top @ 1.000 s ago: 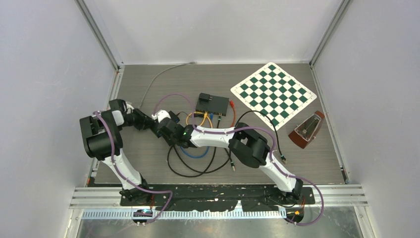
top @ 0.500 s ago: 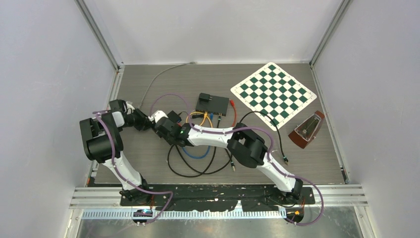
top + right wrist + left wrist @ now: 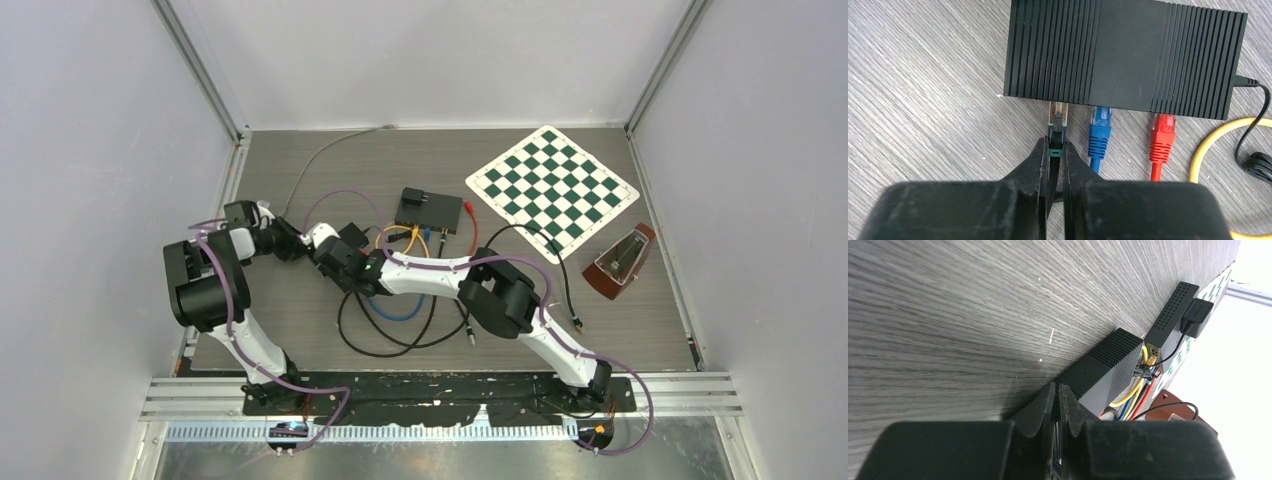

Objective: Insert the plug into the switch port
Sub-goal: Insert the connector into the switch port.

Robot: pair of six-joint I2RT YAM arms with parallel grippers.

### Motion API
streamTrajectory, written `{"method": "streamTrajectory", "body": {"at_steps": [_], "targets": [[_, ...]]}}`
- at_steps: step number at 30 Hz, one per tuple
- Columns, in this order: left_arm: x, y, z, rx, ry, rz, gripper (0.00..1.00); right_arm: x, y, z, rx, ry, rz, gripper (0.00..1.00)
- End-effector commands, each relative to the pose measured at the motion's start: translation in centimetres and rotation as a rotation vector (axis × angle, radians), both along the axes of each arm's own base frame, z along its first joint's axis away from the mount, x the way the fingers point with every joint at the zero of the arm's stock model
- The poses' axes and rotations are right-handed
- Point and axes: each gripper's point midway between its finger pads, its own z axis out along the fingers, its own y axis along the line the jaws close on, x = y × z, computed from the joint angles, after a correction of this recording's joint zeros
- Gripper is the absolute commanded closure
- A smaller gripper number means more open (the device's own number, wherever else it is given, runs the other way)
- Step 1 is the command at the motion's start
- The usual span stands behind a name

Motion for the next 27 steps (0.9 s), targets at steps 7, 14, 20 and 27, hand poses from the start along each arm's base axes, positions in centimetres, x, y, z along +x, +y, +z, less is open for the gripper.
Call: {"method": "streamTrajectory", "body": {"at_steps": [7, 14, 20, 27], "targets": [[-4.7, -4.7, 0.3, -0.154, 0.107, -0.080, 0.94, 5.7, 2.1, 9.9, 0.316, -0.183, -0.149, 0.95], [-5.0, -5.6, 0.2, -0.208, 0.091, -0.064, 0.98, 6.7, 2.8, 11.4, 0.402, -0.213, -0.145, 0.95], [-5.3, -5.8, 0.1, -0.209, 0.087, -0.063, 1.00, 7.2, 3.2, 11.8, 0.451, -0.262, -0.129, 0.95], [-3.9, -3.9, 3.2, -0.155, 0.016, -0.056, 0.96, 5.3, 1.0, 10.1, 0.475, -0.313, -0.053, 0.95]]}}
